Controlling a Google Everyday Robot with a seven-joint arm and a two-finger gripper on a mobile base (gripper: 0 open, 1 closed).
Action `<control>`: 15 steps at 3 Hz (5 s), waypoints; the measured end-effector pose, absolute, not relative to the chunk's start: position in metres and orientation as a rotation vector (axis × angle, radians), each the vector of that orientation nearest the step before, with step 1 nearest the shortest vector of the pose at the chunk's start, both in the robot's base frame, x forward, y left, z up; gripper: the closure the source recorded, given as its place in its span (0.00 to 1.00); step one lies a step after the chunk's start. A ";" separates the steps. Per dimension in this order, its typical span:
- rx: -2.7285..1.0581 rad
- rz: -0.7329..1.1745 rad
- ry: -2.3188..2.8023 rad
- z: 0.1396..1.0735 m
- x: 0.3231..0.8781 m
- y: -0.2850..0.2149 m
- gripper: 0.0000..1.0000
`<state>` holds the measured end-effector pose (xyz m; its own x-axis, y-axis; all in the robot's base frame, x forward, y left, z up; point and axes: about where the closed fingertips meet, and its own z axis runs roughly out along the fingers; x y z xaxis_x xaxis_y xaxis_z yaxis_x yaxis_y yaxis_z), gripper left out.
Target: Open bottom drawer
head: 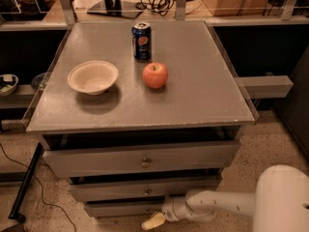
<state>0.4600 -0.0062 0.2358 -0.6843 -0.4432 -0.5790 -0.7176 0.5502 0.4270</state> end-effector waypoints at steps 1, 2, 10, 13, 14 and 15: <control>-0.915 0.897 2.326 0.253 0.466 -0.009 0.00; -0.890 0.876 2.272 0.270 0.472 -0.010 0.00; -0.965 0.899 2.343 0.232 0.461 -0.006 0.00; -0.995 1.140 2.171 0.280 0.384 -0.066 0.00; -0.997 1.152 2.172 0.280 0.381 -0.064 0.00; -1.013 1.072 2.190 0.269 0.401 -0.050 0.00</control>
Offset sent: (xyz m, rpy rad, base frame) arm 0.0219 -0.0091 0.0581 0.0690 -0.1854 -0.0854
